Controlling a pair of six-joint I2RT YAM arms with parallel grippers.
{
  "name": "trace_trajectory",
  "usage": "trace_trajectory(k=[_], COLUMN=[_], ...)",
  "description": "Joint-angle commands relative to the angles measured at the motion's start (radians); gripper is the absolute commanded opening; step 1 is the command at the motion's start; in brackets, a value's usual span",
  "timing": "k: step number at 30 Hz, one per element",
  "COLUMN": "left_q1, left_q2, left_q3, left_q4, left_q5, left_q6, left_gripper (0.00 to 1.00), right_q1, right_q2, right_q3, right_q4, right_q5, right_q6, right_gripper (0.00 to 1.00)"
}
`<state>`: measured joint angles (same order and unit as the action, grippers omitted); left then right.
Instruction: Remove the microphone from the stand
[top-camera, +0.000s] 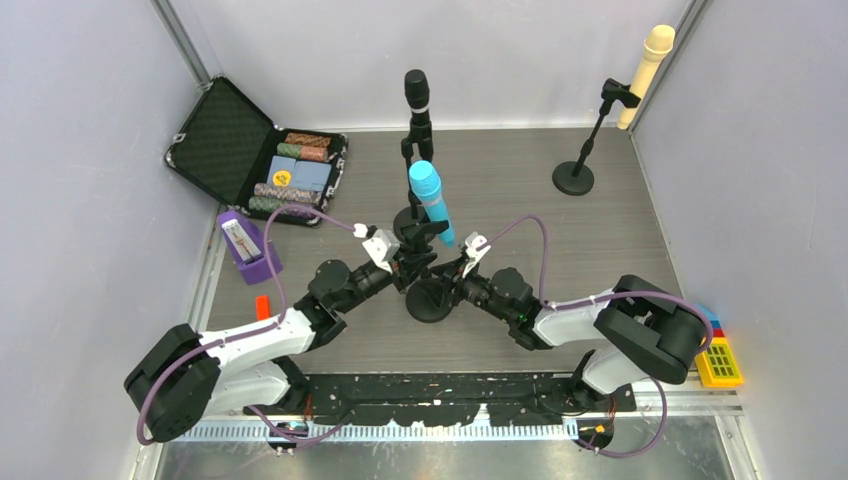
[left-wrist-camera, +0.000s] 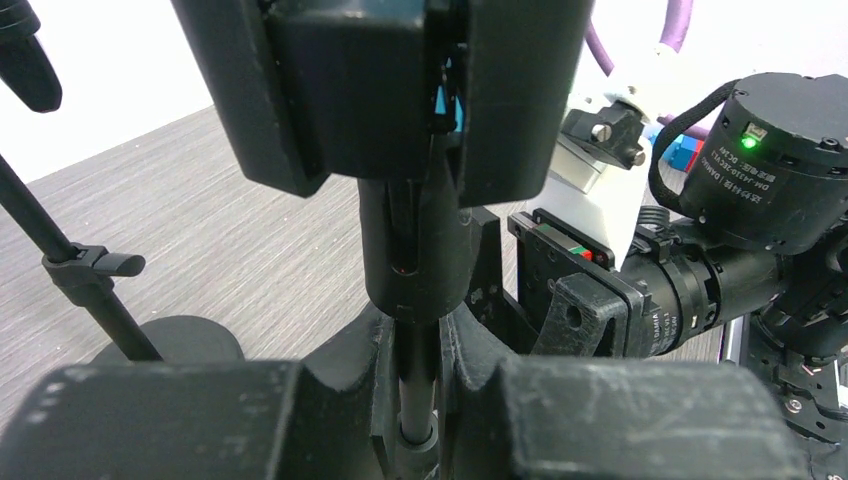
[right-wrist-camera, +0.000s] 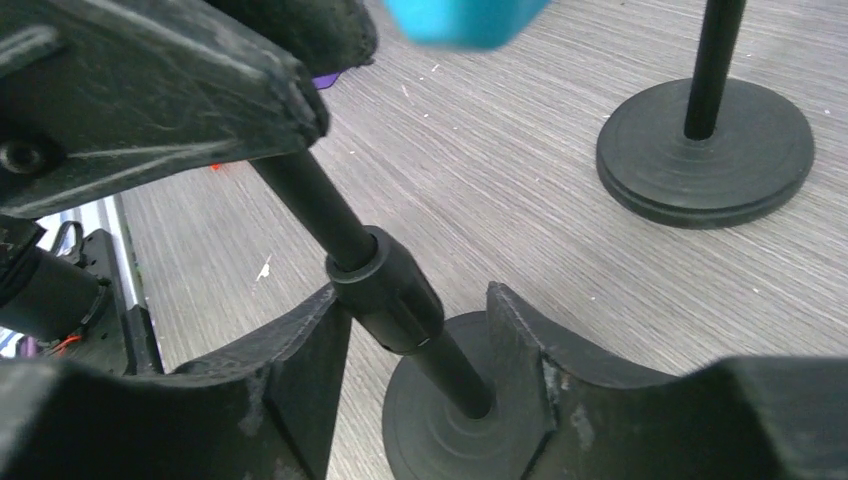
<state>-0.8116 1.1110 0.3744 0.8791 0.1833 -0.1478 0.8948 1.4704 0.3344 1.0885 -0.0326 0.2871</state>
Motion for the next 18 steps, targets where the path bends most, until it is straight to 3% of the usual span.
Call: trace_trajectory(k=[1,6,10,12,18], left_q1=[-0.006,-0.006,-0.016,-0.027,-0.046], left_q2=[0.001,-0.006,-0.007,-0.010,-0.022], left_q3=[0.014,0.023,0.037,0.042,0.045], left_q4=[-0.062,-0.074,-0.105,-0.113,-0.134], left_q5=[0.016,0.009,-0.007,-0.018,-0.062], left_q6=[-0.010,-0.019,-0.017,-0.007,0.002], left_gripper=[0.00,0.00,0.00,0.00,0.00], right_q1=[-0.010,-0.010,-0.007,0.005,0.130], right_q2=[-0.012,0.015,0.025,0.033,0.041], right_q3=[0.004,-0.008,-0.007,-0.014,-0.010], right_q4=[0.122,0.204,0.222,0.249,0.274], right_q5=[0.065,0.077,0.120,0.198,0.487], right_q6=[-0.027,0.006,0.037,0.030,-0.094], right_gripper=[0.50,0.20,0.08,0.02,0.00])
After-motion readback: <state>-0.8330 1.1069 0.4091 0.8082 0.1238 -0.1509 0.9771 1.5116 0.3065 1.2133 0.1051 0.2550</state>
